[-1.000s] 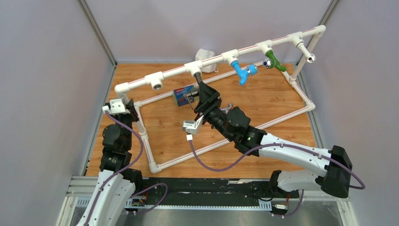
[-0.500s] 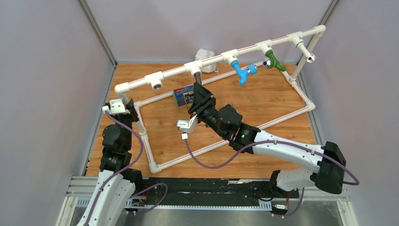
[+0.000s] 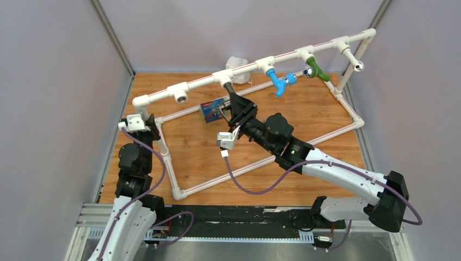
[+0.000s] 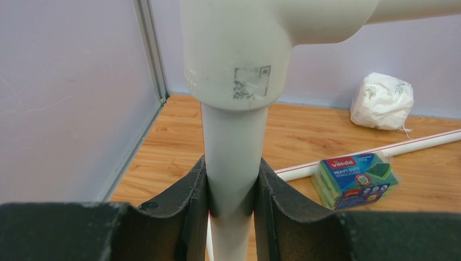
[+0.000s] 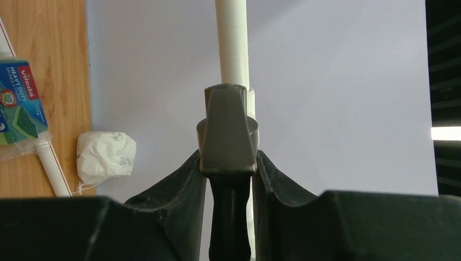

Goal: Install the water faucets

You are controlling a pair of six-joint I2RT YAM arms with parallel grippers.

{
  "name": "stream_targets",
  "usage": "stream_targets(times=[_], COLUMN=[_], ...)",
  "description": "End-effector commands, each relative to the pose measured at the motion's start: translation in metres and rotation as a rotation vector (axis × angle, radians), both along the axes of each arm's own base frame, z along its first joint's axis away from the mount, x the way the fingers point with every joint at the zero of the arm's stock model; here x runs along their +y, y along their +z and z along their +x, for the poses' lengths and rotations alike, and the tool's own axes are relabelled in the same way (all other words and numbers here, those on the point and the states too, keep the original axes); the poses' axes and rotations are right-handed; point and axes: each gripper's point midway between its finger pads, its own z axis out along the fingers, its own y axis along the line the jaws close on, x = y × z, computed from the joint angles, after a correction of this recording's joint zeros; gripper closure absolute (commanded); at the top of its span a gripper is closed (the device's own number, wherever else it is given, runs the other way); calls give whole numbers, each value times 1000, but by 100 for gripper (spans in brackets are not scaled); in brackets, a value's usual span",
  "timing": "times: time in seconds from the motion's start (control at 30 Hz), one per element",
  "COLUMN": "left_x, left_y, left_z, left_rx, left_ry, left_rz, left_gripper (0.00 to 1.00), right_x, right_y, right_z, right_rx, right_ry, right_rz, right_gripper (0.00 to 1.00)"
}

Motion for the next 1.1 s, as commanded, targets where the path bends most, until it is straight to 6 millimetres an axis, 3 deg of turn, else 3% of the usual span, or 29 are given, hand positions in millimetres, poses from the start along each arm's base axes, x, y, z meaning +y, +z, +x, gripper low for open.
stream_targets(times=[0.0,0.23,0.6,1.07], left_x=[4,4,4,4], left_y=[6,5,5,6], left_z=[-4,-3,-3,-4], left_rx=[-5,-2,-2,-5], left_ry=[18,18,18,18], left_rz=[-8,-9,-11,-11], left_gripper=[100,100,100,100], right_x=[-42,-36,-11,-32], right_y=[20,13,8,30], right_z=[21,23,16,23], right_rx=[22,-1,-85,31], right_ry=[-98,-109,-153,-160], right_rz=[139,91,-13,200], right_gripper=[100,100,100,100])
